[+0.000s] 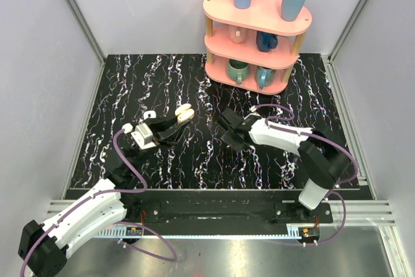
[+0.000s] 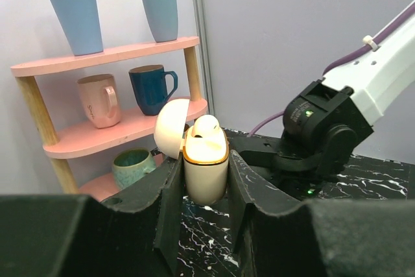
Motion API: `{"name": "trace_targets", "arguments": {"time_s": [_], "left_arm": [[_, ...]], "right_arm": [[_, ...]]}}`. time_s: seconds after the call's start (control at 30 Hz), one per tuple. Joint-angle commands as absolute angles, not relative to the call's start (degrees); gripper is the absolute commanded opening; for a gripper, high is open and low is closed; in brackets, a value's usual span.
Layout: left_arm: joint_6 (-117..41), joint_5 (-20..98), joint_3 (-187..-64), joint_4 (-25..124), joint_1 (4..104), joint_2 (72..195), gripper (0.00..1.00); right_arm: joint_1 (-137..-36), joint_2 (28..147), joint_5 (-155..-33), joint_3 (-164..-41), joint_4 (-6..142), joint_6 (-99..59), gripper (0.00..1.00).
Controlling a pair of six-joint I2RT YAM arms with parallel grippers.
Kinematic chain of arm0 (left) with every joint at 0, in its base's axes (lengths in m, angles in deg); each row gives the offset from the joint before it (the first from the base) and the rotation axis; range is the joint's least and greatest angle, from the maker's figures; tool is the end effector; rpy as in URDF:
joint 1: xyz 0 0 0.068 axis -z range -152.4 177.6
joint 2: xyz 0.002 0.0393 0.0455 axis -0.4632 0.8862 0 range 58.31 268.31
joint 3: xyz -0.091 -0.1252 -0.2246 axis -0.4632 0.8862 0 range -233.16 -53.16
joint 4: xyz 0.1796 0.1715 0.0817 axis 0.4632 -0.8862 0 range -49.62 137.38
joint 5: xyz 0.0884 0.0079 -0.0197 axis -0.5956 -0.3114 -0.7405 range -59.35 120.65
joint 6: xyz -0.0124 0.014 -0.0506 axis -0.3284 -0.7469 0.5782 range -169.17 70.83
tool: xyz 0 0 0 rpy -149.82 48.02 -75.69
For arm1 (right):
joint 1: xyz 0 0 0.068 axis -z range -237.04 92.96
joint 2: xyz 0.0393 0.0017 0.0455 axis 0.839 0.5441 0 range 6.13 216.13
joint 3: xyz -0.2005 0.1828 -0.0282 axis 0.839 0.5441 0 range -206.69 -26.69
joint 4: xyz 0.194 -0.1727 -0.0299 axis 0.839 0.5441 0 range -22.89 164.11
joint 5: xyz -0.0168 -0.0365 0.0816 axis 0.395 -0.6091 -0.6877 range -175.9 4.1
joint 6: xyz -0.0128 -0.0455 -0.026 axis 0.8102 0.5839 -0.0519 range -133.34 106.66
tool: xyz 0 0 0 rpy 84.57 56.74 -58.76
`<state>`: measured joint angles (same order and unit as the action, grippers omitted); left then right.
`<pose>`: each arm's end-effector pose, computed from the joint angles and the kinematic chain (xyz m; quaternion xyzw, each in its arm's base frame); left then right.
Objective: Insert the wireless bluetooth earbuds into the charging case
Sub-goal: Pick up the left earbud from the center of the board.
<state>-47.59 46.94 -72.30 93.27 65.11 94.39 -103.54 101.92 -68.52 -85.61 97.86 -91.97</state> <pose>0.1153 -0.1012 0.3073 0.2711 0.4406 -0.3531 0.7795 0.2277 0.2246 0.1772 0.2965 0.9237 0.1020 0.2200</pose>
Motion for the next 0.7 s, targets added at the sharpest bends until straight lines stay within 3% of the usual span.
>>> {"name": "trace_targets", "arguments": {"time_s": [0.0, 0.67], "left_arm": [[-48.73, 45.94, -73.47, 94.05, 64.95, 93.64, 0.0], [-48.65, 46.03, -73.55, 94.66, 64.95, 94.17, 0.0]], "right_arm": [[-103.8, 104.65, -61.57, -92.78, 107.01, -100.97, 0.5], [-101.34, 109.4, -65.25, -93.14, 110.27, -113.8, 0.53]]}}
